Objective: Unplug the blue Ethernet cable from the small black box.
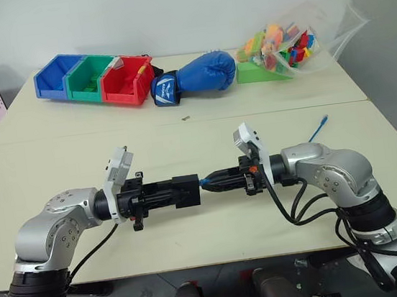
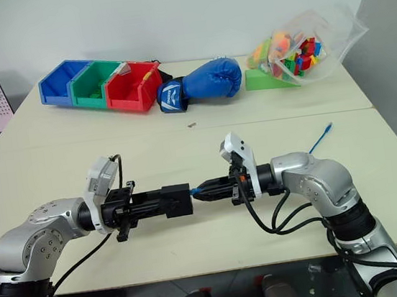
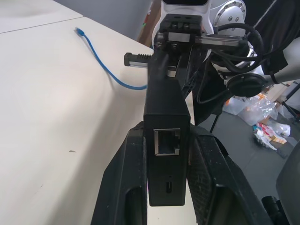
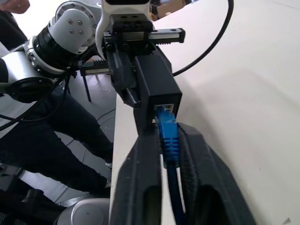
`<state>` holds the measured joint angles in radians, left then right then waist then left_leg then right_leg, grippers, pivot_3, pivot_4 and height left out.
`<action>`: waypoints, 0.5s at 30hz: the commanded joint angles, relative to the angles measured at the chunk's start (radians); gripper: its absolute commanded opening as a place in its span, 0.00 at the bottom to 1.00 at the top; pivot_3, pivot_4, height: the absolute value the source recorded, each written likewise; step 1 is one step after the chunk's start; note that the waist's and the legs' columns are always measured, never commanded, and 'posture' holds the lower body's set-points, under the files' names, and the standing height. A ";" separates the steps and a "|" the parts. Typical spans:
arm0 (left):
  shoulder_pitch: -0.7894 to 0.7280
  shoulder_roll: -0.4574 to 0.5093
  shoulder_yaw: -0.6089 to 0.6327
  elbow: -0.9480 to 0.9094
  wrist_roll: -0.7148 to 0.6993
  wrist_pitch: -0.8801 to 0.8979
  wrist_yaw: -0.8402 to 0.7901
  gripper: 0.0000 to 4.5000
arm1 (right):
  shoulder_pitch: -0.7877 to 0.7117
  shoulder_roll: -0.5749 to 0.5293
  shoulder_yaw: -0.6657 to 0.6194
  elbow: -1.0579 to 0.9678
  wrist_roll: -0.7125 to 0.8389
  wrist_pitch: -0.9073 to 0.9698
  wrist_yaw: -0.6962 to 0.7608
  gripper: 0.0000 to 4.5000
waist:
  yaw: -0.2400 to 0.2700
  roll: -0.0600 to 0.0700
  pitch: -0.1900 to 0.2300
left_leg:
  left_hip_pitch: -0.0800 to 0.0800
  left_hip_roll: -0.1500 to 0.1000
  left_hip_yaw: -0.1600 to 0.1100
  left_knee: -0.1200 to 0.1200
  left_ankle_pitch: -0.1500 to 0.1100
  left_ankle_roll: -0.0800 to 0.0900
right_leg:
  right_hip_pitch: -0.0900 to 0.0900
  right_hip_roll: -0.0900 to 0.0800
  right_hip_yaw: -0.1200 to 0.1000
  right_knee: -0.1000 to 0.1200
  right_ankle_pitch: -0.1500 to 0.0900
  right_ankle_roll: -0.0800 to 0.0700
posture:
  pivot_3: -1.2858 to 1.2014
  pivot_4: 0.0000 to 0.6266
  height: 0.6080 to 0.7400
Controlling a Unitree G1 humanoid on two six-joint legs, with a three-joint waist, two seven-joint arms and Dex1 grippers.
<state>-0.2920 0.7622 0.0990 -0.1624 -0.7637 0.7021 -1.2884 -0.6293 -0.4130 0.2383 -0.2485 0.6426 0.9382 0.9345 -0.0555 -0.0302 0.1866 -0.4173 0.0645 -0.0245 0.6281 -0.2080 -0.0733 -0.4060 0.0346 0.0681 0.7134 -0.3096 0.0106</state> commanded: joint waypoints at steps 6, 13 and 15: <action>0.027 0.027 -0.018 -0.050 0.013 -0.042 -0.048 0.17 | -0.034 -0.022 -0.005 0.003 0.017 0.010 0.035 0.01 | 0.000 0.000 0.000 | 0.000 0.000 0.000 0.000 0.000 0.000 | 0.000 0.000 0.000 0.000 0.000 0.000 | 0.52 0.24 1.00; 0.030 0.015 -0.017 -0.053 0.004 -0.036 -0.034 0.17 | -0.036 -0.030 -0.001 -0.002 0.027 0.016 0.058 0.01 | 0.000 0.000 0.000 | 0.000 0.000 0.000 0.000 0.000 0.000 | 0.000 0.000 0.000 0.000 0.000 0.000 | 0.52 0.24 1.00; 0.034 0.017 -0.018 -0.052 0.006 -0.039 -0.036 0.17 | -0.034 -0.037 0.003 -0.003 0.021 0.012 0.062 0.01 | 0.000 0.000 0.000 | 0.000 0.000 0.000 0.000 0.000 0.000 | 0.000 0.000 0.000 0.000 0.000 0.000 | 0.52 0.24 1.00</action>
<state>-0.2659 0.7703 0.0830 -0.1816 -0.7466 0.6687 -1.3106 -0.6418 -0.4358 0.2594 -0.2319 0.6529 0.9567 0.9876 -0.0557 -0.0301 0.1866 -0.4173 0.0646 -0.0243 0.6280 -0.2080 -0.0732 -0.4063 0.0346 0.0682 0.7132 -0.3097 0.0106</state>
